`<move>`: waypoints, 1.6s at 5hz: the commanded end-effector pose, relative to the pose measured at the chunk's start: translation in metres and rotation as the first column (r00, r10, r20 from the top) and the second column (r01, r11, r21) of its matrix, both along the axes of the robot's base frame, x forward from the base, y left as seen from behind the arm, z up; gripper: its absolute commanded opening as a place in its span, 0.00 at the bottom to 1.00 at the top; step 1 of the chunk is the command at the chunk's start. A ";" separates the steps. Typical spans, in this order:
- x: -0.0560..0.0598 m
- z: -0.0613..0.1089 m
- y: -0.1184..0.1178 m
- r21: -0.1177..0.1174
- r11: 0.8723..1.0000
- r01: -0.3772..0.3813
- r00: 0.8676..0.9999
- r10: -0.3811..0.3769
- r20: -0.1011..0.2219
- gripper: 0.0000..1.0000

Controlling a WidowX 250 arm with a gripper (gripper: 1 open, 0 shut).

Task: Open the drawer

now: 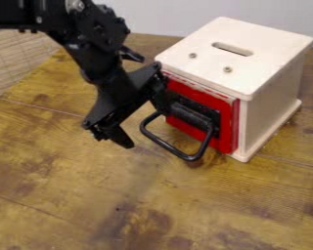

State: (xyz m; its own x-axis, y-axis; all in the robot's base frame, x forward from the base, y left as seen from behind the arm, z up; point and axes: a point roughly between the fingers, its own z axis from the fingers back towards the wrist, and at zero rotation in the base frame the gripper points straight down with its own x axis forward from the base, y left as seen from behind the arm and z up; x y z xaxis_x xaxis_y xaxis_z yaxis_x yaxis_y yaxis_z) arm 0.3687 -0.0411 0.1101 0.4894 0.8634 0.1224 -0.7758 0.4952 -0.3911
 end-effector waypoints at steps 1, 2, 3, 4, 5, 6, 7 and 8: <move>0.003 0.029 0.005 -0.011 1.000 -0.003 0.996 0.004 0.092 1.00; 0.003 0.032 0.006 -0.012 0.999 -0.042 0.994 0.043 0.105 1.00; 0.003 0.035 0.006 -0.013 0.997 -0.081 0.990 0.082 0.116 1.00; 0.002 0.049 0.018 -0.017 0.996 -0.092 0.988 0.094 0.127 1.00; 0.006 0.062 0.028 -0.019 0.995 -0.100 0.986 0.102 0.134 1.00; 0.005 0.053 0.011 -0.006 0.998 -0.069 0.989 0.069 0.132 1.00; 0.001 0.044 -0.007 0.008 0.999 -0.032 0.991 0.030 0.130 1.00; 0.001 0.037 -0.018 0.033 0.999 0.000 0.992 -0.005 0.128 1.00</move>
State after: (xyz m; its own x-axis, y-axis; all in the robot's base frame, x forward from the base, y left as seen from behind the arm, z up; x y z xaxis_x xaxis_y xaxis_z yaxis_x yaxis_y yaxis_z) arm 0.3681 -0.0547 0.1333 0.4644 0.8650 0.1900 -0.7471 0.4979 -0.4404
